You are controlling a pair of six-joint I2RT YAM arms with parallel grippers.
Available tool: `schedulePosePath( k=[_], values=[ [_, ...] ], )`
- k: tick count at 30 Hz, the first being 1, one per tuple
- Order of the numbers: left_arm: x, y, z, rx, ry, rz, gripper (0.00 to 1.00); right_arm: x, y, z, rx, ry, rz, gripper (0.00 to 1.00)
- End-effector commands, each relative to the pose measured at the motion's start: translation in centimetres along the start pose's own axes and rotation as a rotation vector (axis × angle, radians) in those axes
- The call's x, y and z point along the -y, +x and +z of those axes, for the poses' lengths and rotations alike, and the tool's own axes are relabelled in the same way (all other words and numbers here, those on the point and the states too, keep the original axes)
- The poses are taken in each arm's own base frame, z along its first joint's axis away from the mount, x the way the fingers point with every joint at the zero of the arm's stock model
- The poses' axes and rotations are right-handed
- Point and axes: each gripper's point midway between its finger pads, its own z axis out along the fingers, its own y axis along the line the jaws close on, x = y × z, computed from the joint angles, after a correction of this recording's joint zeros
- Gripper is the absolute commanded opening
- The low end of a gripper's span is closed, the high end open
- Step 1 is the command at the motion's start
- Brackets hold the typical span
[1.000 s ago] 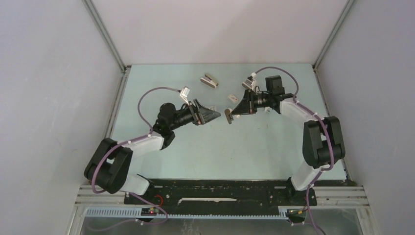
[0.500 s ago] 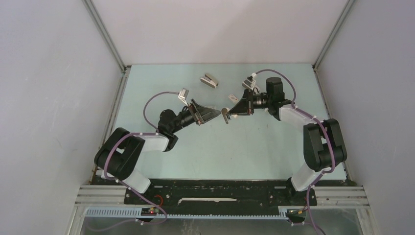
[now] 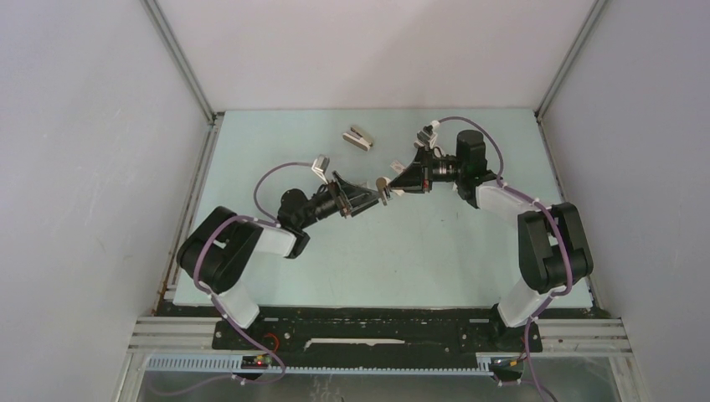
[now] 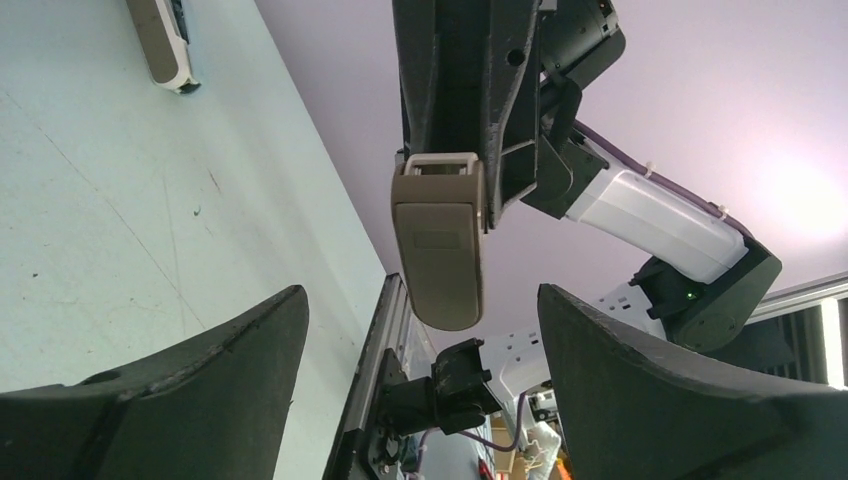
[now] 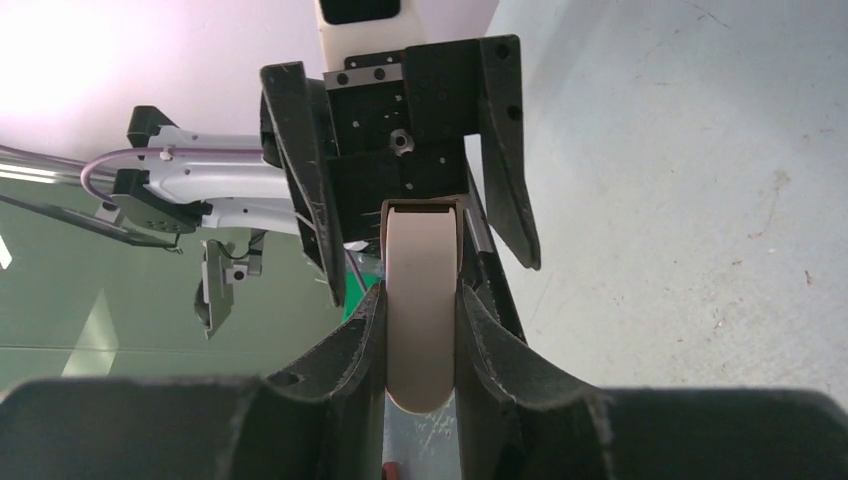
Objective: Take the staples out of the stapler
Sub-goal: Unload the staple at the center of the board.
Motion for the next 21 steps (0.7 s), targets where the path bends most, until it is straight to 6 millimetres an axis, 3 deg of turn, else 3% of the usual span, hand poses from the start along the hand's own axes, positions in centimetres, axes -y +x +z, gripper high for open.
schedulePosePath(
  k=[1,14,21],
  values=[
    [2.38,-0.52,1.2,-0.016,0.093,0.037,0.88,-1.21,-0.36,0.41,-0.003,-0.044,0.006,0.0],
    [2.78,-0.4,1.64,-0.036,0.118,0.038,0.55,-0.99,-0.1,1.22,-0.015,-0.052,0.029,0.0],
    [2.71,-0.55,1.3,-0.049,0.123,0.045,0.08,-0.51,0.36,1.07,-0.031,-0.047,-0.015,0.0]
  ],
)
